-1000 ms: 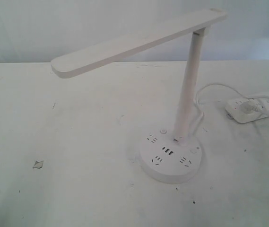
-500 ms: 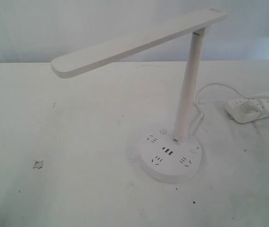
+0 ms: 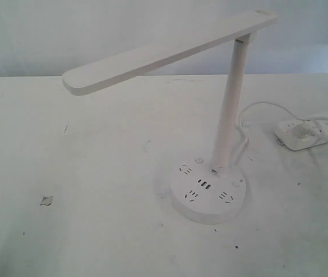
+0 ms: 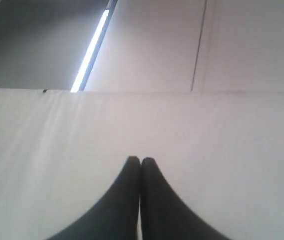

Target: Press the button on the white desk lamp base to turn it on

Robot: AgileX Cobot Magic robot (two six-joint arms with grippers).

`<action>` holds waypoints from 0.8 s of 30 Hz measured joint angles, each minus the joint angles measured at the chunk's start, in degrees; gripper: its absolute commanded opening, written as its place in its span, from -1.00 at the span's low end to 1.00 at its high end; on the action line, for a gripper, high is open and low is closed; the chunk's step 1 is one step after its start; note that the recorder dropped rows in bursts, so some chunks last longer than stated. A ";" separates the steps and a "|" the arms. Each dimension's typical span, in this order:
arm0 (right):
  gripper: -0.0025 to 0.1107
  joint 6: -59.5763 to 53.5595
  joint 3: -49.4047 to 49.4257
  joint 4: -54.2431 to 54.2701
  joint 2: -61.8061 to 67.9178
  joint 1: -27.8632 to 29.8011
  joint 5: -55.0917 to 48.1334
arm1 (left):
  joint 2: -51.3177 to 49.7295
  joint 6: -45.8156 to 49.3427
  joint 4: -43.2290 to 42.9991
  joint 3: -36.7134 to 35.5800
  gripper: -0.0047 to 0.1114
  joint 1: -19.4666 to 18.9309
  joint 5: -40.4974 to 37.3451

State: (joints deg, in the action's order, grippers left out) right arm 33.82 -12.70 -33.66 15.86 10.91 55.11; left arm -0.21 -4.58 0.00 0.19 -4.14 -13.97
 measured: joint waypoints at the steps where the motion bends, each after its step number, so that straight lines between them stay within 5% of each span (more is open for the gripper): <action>1: -0.96 0.99 -0.73 -1.77 3.78 0.00 2.10 | 0.00 0.00 0.00 0.00 -0.92 0.00 0.00; 5: -0.96 13.37 -2.88 -13.42 17.57 0.00 12.17 | 0.00 0.00 0.00 0.00 -0.92 0.00 0.00; 11: -0.96 35.61 -2.97 -33.01 29.71 -0.20 13.92 | 0.00 0.00 0.00 0.00 -0.92 0.00 0.00; 24: -0.96 32.08 -2.97 -50.49 46.57 -3.67 5.23 | 0.00 0.00 0.00 0.00 -0.92 0.00 0.00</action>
State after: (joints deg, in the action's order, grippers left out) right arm 65.91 -15.67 -84.15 62.43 7.24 60.34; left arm -0.21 -4.58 0.00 0.19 -4.14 -13.97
